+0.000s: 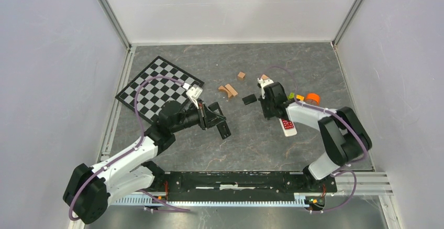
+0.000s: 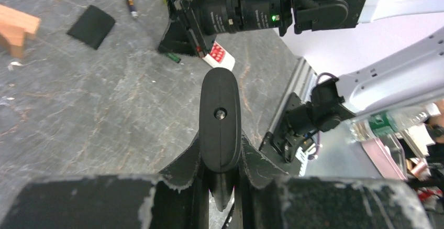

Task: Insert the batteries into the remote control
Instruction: Move the battery to the center of the board, then pick up the battery from the center of the board.

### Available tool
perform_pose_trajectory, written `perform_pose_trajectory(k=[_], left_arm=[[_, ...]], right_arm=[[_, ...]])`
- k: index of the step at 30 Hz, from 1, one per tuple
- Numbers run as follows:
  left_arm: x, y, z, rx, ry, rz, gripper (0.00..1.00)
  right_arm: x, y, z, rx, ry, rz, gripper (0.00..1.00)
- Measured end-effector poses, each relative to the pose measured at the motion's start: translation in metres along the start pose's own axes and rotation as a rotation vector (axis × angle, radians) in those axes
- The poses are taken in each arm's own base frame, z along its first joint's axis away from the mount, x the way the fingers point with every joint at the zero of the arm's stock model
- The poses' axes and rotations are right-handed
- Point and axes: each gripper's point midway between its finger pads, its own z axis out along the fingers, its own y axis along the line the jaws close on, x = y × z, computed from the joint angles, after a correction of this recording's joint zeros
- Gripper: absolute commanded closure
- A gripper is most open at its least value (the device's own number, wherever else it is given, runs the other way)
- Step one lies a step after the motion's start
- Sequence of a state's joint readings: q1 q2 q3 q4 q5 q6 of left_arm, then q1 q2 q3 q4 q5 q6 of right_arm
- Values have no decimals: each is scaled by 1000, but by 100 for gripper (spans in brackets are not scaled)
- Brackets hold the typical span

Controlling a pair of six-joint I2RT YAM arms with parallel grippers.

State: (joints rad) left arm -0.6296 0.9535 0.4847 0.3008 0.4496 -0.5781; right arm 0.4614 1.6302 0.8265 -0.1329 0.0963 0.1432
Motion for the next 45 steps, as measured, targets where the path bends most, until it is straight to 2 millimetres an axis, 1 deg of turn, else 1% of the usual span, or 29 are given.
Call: perform_pose_trajectory(k=[1, 4, 6, 8, 10, 12, 14, 17, 19, 20, 21, 24, 27, 31, 34, 36, 38, 40, 41, 43, 44, 45], left_arm=[[1, -3, 0, 25, -4, 3, 98], [2, -10, -1, 72, -7, 6, 98], [0, -15, -1, 93, -16, 10, 98], [-2, -18, -1, 106, -24, 14, 98], [-4, -19, -1, 110, -29, 15, 98], [-5, -20, -2, 111, -34, 16, 98], [-6, -19, -2, 107, -39, 17, 98], [-8, -17, -2, 92, -49, 16, 98], [-8, -15, -2, 83, -52, 14, 98], [-9, -14, -1, 76, -57, 13, 98], [-10, -13, -1, 69, -61, 13, 98], [-11, -9, -1, 50, -68, 10, 98], [-10, -4, 0, 24, -69, 2, 98], [-12, 2, 0, -11, -84, -18, 98], [-12, 6, 2, -33, -89, -47, 98], [-9, 10, 5, -48, -79, -74, 98], [-5, 14, 8, -57, -66, -99, 98], [-1, 19, 11, -68, -53, -126, 98], [0, 20, 12, -70, -48, -138, 98], [-1, 21, 14, -67, -49, -157, 98], [-3, 20, 14, -62, -51, -162, 98], [-4, 18, 15, -55, -53, -168, 98]], right_arm=[[9, 3, -6, -10, 1, 4, 90], [25, 13, -18, -34, 4, 3, 88], [33, 20, -24, -46, 11, -9, 83], [36, 23, -26, -44, 18, -17, 72], [38, 24, -27, -36, 24, -23, 65], [39, 22, -27, -22, 29, -26, 61], [39, 20, -28, -14, 36, -30, 61], [42, 20, -30, -16, 54, -44, 66], [44, 21, -31, -24, 67, -56, 74], [45, 22, -31, -31, 76, -65, 81], [46, 23, -32, -36, 82, -72, 86], [45, 25, -31, -45, 95, -81, 92], [44, 26, -30, -46, 94, -75, 95], [40, 28, -29, -50, 58, -49, 94], [41, 30, -38, -66, 9, -27, 94], [33, 36, -50, -94, -59, -23, 94], [12, 49, -67, -139, -167, -23, 94], [-17, 66, -91, -204, -302, -21, 94], [-33, 76, -106, -247, -376, -18, 94], [-54, 91, -131, -317, -486, -14, 94], [-67, 99, -149, -365, -556, -7, 94], [-69, 103, -153, -379, -569, -9, 94]])
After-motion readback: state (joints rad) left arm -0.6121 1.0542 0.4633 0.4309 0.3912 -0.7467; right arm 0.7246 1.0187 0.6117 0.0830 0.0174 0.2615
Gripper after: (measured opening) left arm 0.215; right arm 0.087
